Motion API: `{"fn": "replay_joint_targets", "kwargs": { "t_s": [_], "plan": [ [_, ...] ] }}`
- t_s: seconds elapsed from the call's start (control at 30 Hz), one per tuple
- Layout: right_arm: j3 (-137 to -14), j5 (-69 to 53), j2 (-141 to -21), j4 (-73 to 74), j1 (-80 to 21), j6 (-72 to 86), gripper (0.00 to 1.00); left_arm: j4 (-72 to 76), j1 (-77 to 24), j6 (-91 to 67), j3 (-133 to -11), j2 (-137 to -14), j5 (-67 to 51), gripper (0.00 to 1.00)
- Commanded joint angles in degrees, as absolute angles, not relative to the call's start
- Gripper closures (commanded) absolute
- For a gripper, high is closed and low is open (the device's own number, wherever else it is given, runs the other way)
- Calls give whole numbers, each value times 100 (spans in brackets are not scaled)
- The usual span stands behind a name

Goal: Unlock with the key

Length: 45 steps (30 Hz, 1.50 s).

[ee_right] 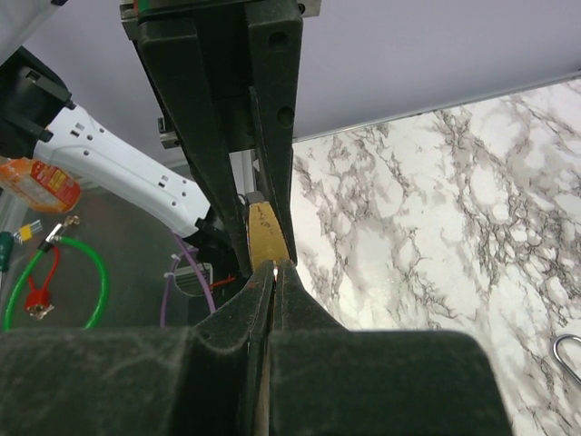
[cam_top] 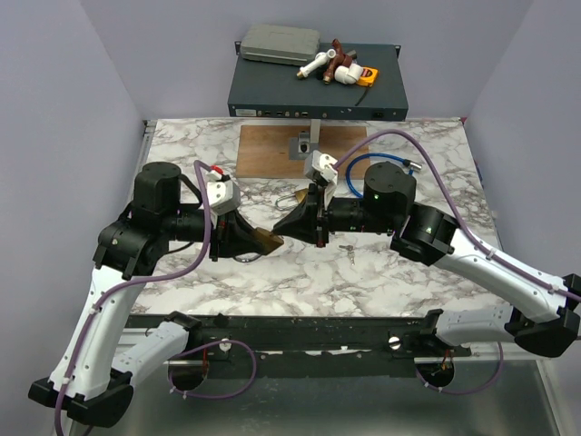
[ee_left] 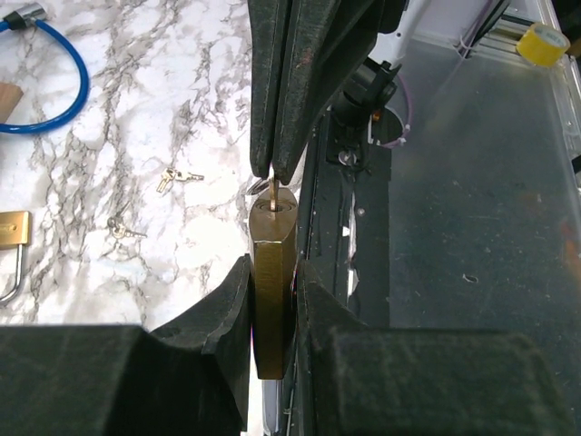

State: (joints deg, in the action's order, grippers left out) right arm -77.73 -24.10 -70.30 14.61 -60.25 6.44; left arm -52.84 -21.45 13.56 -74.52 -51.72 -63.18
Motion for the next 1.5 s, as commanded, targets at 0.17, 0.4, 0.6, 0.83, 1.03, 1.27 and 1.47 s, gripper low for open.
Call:
{"fn": "replay_joint_targets", "kwargs": {
  "t_s": [0.17,0.4,0.6,0.83,1.03,1.27,1.47],
  "plan": [
    [-7682,-1949,-7518,2004,-6125,1334,99,-3265,-2188,1677,-7423,-4750,-5393,100],
    [-7882,-1578,-7745,2196,-6122,1898,99,-2962,-2367,2654,-7134,-4503,-4428,100],
    [-8264,-1233,-7995,2613,-6125,2109,99,-2889,-2601,3195,-7035,-4424,-3737,100],
    [-8327,-1031,-7805,2450,-6125,1945,91,-3075,-2627,2655,-7073,-4438,-3938,100],
    [-8082,-617,-7117,1945,-6119,1628,48,-2848,-2574,1038,-7114,-4500,-4305,100],
    [-6867,-539,-5991,815,-6120,1631,31,-2191,-2199,-798,-7297,-4696,-5007,100],
    [-6390,-887,-5634,272,-6125,1475,24,-1844,-2100,-1489,-7289,-4882,-6131,100]
  ]
}}
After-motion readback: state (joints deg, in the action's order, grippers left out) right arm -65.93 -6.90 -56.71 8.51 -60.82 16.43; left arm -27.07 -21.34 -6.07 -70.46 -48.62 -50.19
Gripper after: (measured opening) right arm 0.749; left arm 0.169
